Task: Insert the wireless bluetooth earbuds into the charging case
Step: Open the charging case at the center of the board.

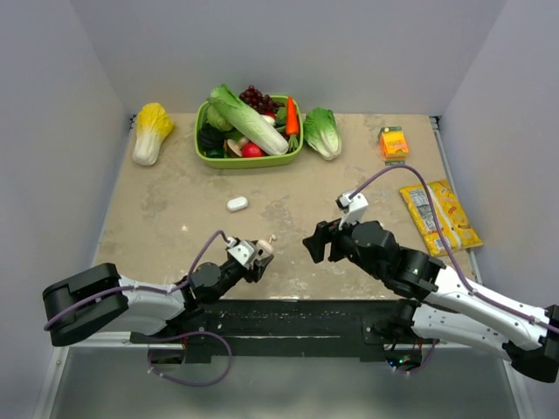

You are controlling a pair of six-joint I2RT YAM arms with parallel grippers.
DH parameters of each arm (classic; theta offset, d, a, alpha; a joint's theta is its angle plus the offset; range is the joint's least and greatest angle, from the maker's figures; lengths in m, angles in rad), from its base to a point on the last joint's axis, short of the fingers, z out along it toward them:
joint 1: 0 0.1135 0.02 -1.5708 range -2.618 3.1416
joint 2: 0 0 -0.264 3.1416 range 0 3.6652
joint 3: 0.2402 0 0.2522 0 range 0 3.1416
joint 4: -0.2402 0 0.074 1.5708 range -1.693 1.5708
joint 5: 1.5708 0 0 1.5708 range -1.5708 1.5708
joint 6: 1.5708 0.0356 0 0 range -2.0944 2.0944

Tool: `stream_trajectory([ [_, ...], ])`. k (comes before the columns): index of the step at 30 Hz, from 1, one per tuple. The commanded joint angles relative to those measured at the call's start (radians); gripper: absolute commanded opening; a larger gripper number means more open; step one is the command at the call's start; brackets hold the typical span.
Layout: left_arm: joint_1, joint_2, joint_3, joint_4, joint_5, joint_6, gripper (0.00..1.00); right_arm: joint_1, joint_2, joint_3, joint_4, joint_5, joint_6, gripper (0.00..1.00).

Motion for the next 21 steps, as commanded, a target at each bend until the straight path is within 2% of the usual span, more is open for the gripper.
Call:
stream_trajectory([
  [1, -0.004, 0.014, -0.057, 0.614, 0.162, 0.196, 0.00, 0.001, 0.041, 0.056, 0.121, -0.208, -0.040, 0.76],
  [7, -0.004, 0.023, -0.040, 0.634, 0.238, 0.261, 0.00, 0.001, 0.199, 0.110, 0.109, -0.294, -0.073, 0.80],
  [17, -0.023, 0.011, -0.015, 0.593, 0.288, 0.271, 0.00, 0.001, 0.317, 0.137, 0.164, -0.277, -0.092, 0.82],
  [21, -0.056, -0.015, 0.014, 0.510, 0.271, 0.293, 0.00, 0.001, 0.371, 0.137, 0.169, -0.271, -0.090, 0.81],
])
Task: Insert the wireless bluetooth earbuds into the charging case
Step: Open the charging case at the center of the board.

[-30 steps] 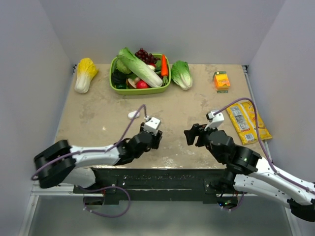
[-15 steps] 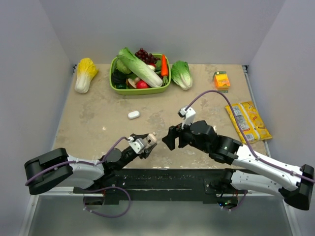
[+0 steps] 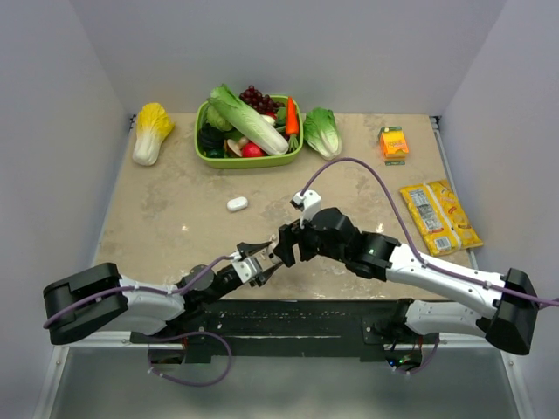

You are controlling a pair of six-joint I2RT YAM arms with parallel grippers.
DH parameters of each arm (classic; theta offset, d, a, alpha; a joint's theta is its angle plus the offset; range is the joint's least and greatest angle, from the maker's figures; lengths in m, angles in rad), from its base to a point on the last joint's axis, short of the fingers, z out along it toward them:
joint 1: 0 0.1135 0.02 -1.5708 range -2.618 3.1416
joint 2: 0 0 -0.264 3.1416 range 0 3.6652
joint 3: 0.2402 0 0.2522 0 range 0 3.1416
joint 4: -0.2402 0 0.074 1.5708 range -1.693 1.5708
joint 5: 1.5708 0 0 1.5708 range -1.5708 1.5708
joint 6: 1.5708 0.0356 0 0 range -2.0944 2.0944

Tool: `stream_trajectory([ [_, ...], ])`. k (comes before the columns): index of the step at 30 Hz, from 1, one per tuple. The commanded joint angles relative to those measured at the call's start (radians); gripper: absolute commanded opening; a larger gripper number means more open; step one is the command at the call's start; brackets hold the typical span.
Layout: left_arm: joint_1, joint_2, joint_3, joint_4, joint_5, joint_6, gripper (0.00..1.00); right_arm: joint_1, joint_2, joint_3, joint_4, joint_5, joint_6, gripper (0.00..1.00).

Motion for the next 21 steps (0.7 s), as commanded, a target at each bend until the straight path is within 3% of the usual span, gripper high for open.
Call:
stream_trajectory([
  [1, -0.039, -0.034, 0.029, 0.307, 0.010, 0.047, 0.00, 0.001, 0.040, 0.043, 0.039, -0.001, -0.020, 0.81],
  [21, -0.068, -0.059, 0.013, 0.310, -0.052, 0.079, 0.00, -0.040, -0.038, -0.007, -0.011, 0.079, -0.005, 0.80],
])
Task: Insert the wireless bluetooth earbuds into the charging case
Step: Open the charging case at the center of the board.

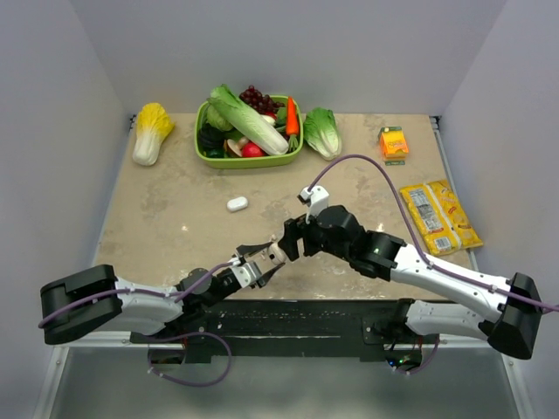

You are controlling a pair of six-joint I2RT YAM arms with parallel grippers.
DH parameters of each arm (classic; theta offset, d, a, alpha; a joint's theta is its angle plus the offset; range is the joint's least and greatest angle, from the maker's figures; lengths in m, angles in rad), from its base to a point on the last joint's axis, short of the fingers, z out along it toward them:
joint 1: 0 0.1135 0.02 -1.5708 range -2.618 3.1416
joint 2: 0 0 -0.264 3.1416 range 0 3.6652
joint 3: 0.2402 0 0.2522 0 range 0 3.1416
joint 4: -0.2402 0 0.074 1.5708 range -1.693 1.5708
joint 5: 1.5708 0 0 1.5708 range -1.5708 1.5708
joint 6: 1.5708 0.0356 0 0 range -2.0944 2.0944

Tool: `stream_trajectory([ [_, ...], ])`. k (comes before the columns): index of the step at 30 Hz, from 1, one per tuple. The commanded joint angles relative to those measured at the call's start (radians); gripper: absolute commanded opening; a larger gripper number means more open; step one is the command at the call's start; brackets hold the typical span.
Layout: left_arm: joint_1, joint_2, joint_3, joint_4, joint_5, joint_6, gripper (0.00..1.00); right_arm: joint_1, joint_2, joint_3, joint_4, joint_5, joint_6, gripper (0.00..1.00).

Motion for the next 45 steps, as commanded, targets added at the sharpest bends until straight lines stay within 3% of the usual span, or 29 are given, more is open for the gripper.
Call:
stream_trajectory([
  [1, -0.007, -0.024, 0.013, 0.299, -0.009, 0.022, 0.00, -0.021, -0.034, -0.009, -0.016, 0.030, -0.001, 0.80],
  [8, -0.009, -0.017, 0.022, 0.269, -0.031, 0.024, 0.00, -0.023, -0.144, -0.057, 0.102, -0.069, 0.008, 0.82],
  [13, -0.011, -0.007, 0.026, 0.276, -0.032, 0.026, 0.00, -0.008, -0.098, -0.029, 0.115, -0.155, 0.003, 0.84],
  [25, -0.026, -0.045, 0.037, 0.252, -0.028, 0.041, 0.00, -0.009, -0.025, -0.029, 0.041, -0.094, 0.008, 0.74],
  [45, -0.057, -0.076, 0.010, 0.247, -0.075, 0.059, 0.00, -0.027, -0.069, -0.052, -0.002, -0.020, 0.031, 0.71],
])
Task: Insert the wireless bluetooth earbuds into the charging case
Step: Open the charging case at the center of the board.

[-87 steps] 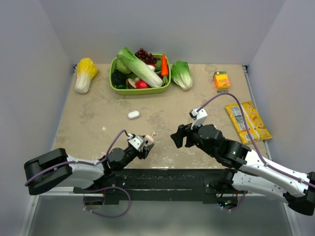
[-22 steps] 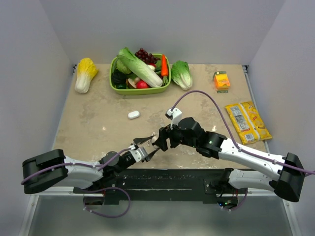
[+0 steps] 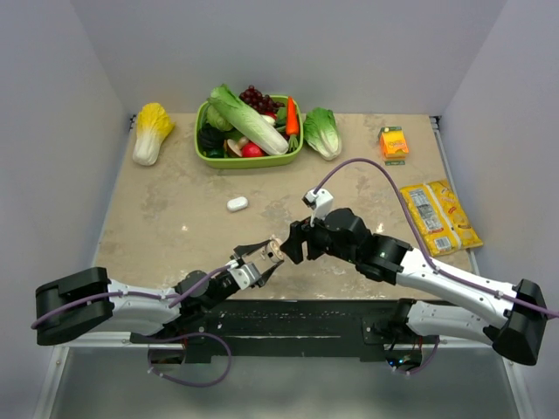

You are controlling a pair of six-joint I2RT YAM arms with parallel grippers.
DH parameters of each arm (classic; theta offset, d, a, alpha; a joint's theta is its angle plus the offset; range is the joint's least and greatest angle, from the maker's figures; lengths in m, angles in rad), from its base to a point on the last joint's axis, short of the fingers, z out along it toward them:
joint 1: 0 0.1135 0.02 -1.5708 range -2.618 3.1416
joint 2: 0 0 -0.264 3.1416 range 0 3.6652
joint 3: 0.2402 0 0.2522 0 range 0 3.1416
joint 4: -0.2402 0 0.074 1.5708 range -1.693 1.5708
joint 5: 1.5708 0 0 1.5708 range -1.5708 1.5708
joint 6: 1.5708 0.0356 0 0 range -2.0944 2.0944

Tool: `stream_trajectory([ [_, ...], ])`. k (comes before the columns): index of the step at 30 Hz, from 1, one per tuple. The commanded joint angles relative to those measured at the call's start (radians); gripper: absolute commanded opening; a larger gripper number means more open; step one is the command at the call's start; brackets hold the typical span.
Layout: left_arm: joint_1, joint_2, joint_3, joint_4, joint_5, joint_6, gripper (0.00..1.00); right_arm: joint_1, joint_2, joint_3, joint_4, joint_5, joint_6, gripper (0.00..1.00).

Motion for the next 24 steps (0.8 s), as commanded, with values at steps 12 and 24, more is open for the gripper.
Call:
stream_trajectory([
  [12, -0.013, -0.015, 0.005, 0.277, -0.004, 0.012, 0.00, -0.008, -0.062, -0.011, 0.090, -0.036, 0.026, 0.67],
  [24, -0.021, -0.029, -0.001, 0.304, -0.001, 0.019, 0.00, -0.114, -0.024, -0.083, 0.260, -0.240, 0.148, 0.56],
])
